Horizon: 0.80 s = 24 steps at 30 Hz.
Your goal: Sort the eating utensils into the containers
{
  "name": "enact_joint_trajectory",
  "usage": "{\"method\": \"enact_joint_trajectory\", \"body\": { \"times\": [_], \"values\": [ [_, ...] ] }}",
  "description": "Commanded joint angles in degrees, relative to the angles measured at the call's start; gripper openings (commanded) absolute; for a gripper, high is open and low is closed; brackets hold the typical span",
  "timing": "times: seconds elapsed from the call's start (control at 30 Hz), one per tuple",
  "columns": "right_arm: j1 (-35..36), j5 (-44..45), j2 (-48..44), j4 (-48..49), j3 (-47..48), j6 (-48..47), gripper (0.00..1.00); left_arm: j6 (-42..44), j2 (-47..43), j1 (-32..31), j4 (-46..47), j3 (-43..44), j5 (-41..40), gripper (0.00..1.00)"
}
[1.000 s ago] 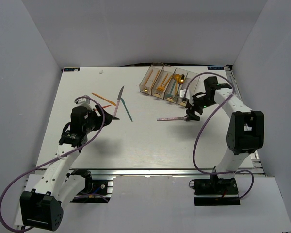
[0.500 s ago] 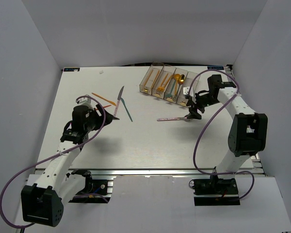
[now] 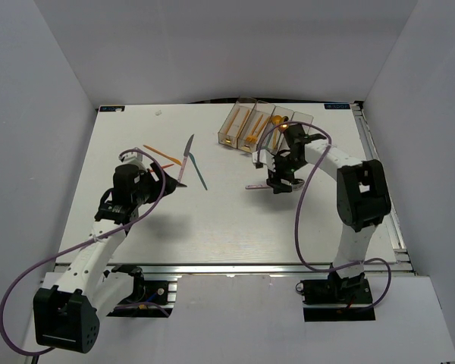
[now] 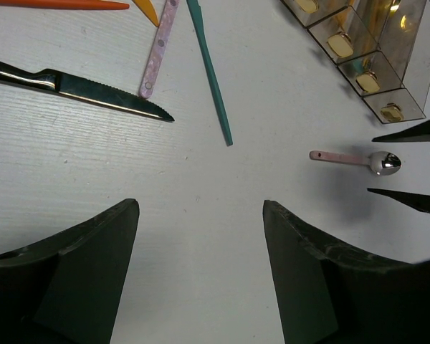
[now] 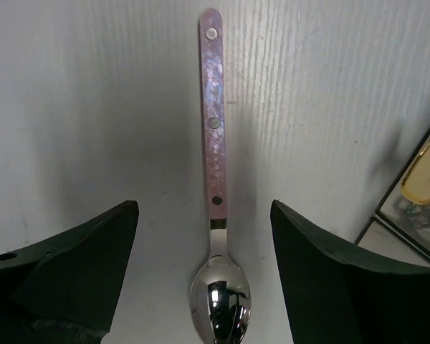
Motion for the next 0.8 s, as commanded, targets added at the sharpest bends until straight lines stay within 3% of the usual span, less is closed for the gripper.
{"method": "enact_joint_trajectory", "body": {
  "times": [0.0,0.27,0.6,0.77],
  "values": [
    [0.13,5.06,3.23,1.93,4.22,2.35,0.81,0.54,-1.39,0.36,-0.75,1.15,-0.1,0.81],
    [3.29,6.47,8.33,1.04,5.63,1.29,0.79,-0.51,-1.92,0.53,-4.96,2.9,-5.02,0.81],
    [4.26,8.05,10.97,2.89,5.37,2.53,0.7,-2.8,-2.71,0.8,-9.54,4.93,-10.47,0.83],
    [4.17,8.14,11.06,3.06,3.61,2.26,0.55,-4.3,-2.72,0.88,-11.56,6.24,-12.58,0.84]
  ]
}}
